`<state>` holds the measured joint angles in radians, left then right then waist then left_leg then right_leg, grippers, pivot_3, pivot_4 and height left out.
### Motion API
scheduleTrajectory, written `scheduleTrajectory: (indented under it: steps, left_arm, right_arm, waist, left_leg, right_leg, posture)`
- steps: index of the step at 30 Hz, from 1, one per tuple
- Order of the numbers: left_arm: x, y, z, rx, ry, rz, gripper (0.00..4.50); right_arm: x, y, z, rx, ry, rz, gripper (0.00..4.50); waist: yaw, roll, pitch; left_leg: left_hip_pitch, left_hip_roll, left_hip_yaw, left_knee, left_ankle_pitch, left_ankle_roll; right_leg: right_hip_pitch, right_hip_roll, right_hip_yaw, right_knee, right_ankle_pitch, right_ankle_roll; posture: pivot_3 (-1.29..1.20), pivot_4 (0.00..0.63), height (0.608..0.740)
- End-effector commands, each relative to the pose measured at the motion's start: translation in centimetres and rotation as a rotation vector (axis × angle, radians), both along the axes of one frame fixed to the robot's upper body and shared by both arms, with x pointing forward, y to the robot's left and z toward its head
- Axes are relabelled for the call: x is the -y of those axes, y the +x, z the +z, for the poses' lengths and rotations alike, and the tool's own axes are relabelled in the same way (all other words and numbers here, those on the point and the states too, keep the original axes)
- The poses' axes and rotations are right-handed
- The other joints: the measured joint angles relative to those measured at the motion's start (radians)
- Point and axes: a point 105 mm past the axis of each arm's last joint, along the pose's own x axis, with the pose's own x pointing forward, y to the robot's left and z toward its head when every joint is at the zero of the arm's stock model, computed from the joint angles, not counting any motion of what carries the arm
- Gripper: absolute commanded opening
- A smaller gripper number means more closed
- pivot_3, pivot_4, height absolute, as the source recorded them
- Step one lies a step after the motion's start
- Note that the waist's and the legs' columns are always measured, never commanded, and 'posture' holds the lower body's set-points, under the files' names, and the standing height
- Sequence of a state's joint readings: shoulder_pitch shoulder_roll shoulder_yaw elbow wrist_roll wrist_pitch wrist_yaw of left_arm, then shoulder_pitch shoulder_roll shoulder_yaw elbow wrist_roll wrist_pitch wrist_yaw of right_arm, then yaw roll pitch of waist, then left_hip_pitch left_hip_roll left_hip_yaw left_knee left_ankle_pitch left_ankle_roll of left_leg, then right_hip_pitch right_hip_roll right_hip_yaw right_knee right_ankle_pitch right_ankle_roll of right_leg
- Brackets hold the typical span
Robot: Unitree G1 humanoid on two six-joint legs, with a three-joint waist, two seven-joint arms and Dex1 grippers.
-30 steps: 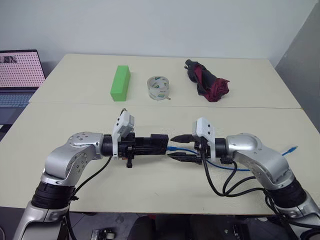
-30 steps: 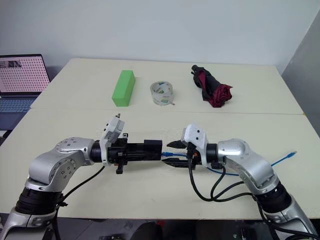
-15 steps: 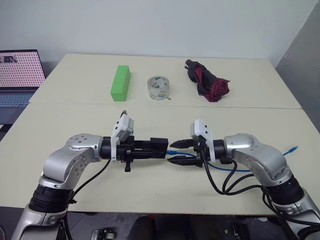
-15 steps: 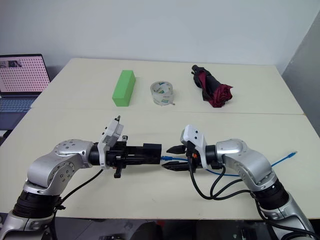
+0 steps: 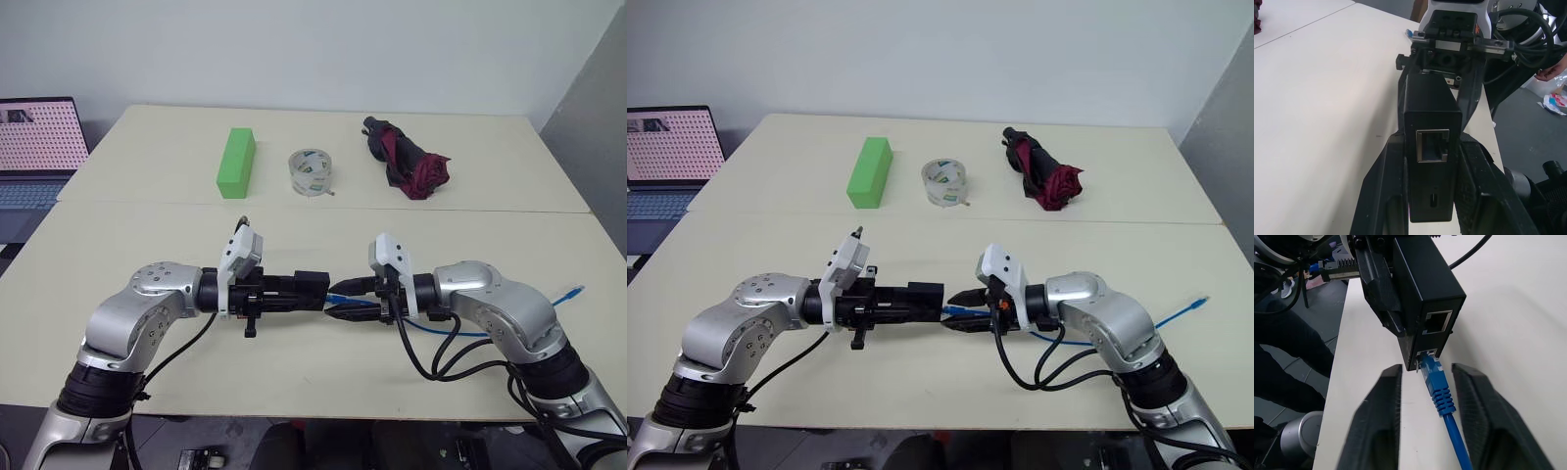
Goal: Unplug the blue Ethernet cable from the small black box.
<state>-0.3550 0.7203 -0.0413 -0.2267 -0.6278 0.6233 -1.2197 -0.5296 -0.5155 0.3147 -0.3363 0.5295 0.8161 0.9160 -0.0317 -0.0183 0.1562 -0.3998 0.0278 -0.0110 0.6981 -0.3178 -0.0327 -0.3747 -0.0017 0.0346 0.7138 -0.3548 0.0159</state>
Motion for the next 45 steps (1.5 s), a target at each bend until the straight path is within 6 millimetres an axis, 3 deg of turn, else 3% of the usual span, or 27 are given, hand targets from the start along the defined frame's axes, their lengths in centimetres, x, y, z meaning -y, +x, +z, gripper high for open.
scheduleTrajectory:
  steps: [1,4,11,16,24,32,37,44,45]
  left_arm:
    - [0.3,-0.5,0.5,0.041,0.007,-0.034,0.79]
    - [0.5,-0.7,0.5,0.039,0.002,-0.045,0.79]
    - [0.3,-1.7,-0.1,0.027,0.027,-0.099,0.79]
    - [-0.5,-1.3,-1.2,0.046,0.077,-0.067,0.79]
    - [-3.6,1.0,-2.5,0.122,0.165,0.098,0.78]
    - [-4.3,1.6,-2.1,0.138,0.162,0.119,0.78]
    - [-4.1,1.6,-2.1,0.136,0.165,0.102,0.78]
    - [-1.5,1.0,-2.3,0.121,0.126,0.005,0.78]
    - [-1.2,0.9,-2.4,0.122,0.127,-0.010,0.78]
  right_arm:
    - [-0.4,-0.1,0.9,0.029,0.009,0.034,0.55]
    - [-0.4,0.0,0.9,0.032,0.003,0.041,0.06]
    - [-0.1,0.3,0.6,0.015,-0.026,0.051,0.04]
    - [1.2,1.2,0.1,0.009,-0.052,0.008,0.04]
    - [5.5,5.1,-0.9,0.115,-0.131,-0.189,0.04]
    - [7.7,8.5,-1.1,0.202,-0.141,-0.361,0.04]
    - [6.5,7.2,-0.7,0.190,-0.098,-0.278,0.04]
    - [2.6,3.4,0.5,0.177,-0.022,-0.086,0.04]
    - [2.2,3.0,0.6,0.175,-0.020,-0.064,0.75]
  waist:
    - [0.000,0.000,0.000]
    - [0.000,0.000,0.000]
    - [0.000,0.000,0.000]
    - [0.000,0.000,0.000]
    - [0.000,0.000,0.000]
    - [0.000,0.000,0.000]
    - [0.000,0.000,0.000]
    - [0.000,0.000,0.000]
    - [0.000,0.000,0.000]
  left_leg:
    - [0.000,0.000,0.000,0.000,0.000,0.000]
    - [0.000,0.000,0.000,0.000,0.000,0.000]
    - [0.000,0.000,0.000,0.000,0.000,0.000]
    - [0.000,0.000,0.000,0.000,0.000,0.000]
    - [0.000,0.000,0.000,0.000,0.000,0.000]
    - [0.000,0.000,0.000,0.000,0.000,0.000]
    - [-0.001,0.000,0.000,0.000,0.000,0.000]
    - [-0.001,0.000,0.000,0.000,0.000,0.000]
    - [-0.001,0.000,0.000,0.000,0.000,0.000]
  right_leg:
    - [0.000,0.000,0.000,0.000,0.000,0.000]
    - [0.000,0.000,0.000,0.000,0.000,0.000]
    - [0.000,0.000,0.000,0.000,0.000,0.000]
    - [0.000,0.000,0.000,0.000,0.000,0.000]
    - [0.000,0.000,0.000,-0.001,0.000,0.000]
    - [0.000,0.000,0.000,0.000,0.000,0.000]
    - [-0.001,0.000,-0.001,0.000,0.000,0.000]
    - [0.000,0.000,-0.001,0.000,0.000,0.000]
    - [0.000,0.000,-0.001,0.000,0.000,0.000]
  posture:
    - [0.00,0.150,0.740]
    - [0.00,0.150,0.740]
    - [0.00,0.150,0.740]
    - [0.00,0.150,0.740]
    - [0.00,0.150,0.740]
    - [0.00,0.150,0.740]
    - [0.00,0.150,0.740]
    - [0.00,0.150,0.740]
    - [0.00,0.150,0.740]
